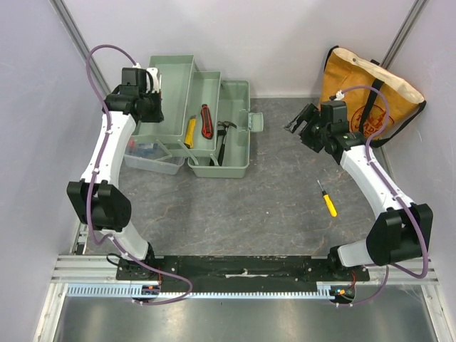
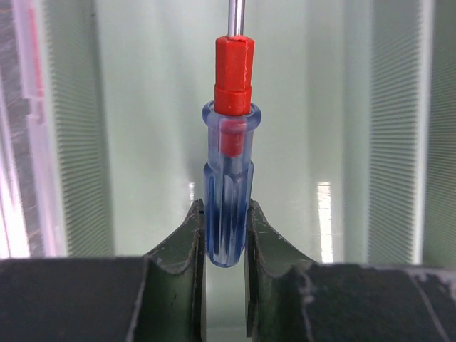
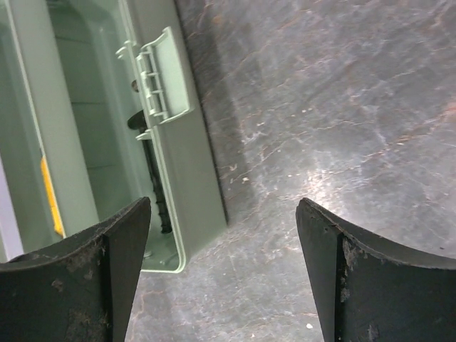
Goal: Pack the tool kit
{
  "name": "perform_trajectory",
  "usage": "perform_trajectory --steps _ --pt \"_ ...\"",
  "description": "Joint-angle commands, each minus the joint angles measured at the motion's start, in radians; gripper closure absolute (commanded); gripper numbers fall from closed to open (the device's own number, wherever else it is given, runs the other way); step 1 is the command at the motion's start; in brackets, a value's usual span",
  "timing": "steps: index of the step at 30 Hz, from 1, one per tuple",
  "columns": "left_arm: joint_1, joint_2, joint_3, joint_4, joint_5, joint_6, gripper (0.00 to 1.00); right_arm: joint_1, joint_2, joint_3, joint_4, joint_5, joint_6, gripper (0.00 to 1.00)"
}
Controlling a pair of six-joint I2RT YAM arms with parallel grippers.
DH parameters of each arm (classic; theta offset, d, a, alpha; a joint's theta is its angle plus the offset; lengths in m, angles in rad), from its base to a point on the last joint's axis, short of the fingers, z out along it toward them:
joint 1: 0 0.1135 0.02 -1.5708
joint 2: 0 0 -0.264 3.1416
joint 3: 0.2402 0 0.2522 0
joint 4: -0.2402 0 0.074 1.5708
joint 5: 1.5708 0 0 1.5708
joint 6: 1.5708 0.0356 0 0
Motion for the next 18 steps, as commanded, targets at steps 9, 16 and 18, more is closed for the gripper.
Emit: perform_trajectory --steps 9,16,18 --pt "-0.004 0.077 0.078 -0.039 -0.175 0.093 0.83 -0.040 0.012 -0.023 -0.023 0.052 -0.023 0.12" --pt "-0.021 0.105 0.088 -0.057 -0.192 0.088 0.65 -0.074 0.021 -0.075 -0.016 0.021 -0.009 0.11" --pt "-0.024 0.102 0.091 -0.057 -0.195 0.088 0.61 -0.082 0.019 -0.086 -0.016 0.012 -0.003 0.11"
